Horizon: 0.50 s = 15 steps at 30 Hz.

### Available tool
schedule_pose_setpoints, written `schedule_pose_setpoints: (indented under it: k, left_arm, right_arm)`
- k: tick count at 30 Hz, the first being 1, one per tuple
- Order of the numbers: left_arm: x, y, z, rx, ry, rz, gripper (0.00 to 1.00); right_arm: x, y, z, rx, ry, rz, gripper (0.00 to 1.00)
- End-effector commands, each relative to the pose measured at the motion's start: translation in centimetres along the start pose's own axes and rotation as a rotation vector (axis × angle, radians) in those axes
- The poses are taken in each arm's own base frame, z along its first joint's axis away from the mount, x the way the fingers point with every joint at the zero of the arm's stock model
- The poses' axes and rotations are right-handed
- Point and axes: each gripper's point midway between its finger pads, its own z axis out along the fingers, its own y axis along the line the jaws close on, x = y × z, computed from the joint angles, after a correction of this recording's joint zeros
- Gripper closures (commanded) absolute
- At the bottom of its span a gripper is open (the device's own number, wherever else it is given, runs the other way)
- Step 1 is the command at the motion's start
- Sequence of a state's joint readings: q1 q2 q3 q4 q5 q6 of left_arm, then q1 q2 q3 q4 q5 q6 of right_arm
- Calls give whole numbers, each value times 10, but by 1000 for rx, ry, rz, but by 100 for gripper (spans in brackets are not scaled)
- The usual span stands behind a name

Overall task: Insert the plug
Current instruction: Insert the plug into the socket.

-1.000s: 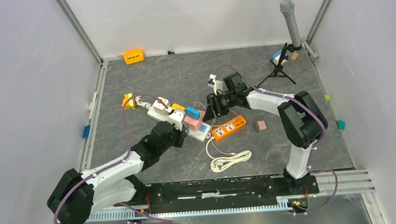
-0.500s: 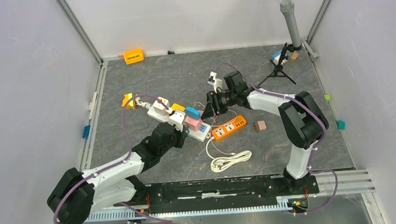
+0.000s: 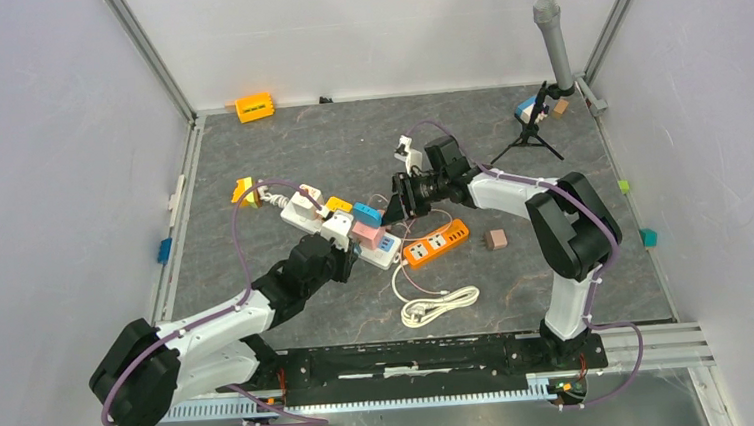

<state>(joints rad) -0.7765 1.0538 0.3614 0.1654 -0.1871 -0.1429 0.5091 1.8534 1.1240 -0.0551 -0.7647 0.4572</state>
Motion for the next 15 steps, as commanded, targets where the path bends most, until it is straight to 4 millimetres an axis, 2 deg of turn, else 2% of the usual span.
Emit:
schedule_pose_setpoints:
  k: [1,11,15]
  left_arm:
    - [-11,1,2,-9,-55,15,98]
    - [-9,2,1,-20,-60,5,98]
    - [-10,2,2,-17,-60,13,98]
  right_arm:
    - [-29,14,-5,-8,-82,-54,49]
    - [-27,5,7,-4,-55,-11,55]
    - [-17,-2,13,11,-19,-3,58]
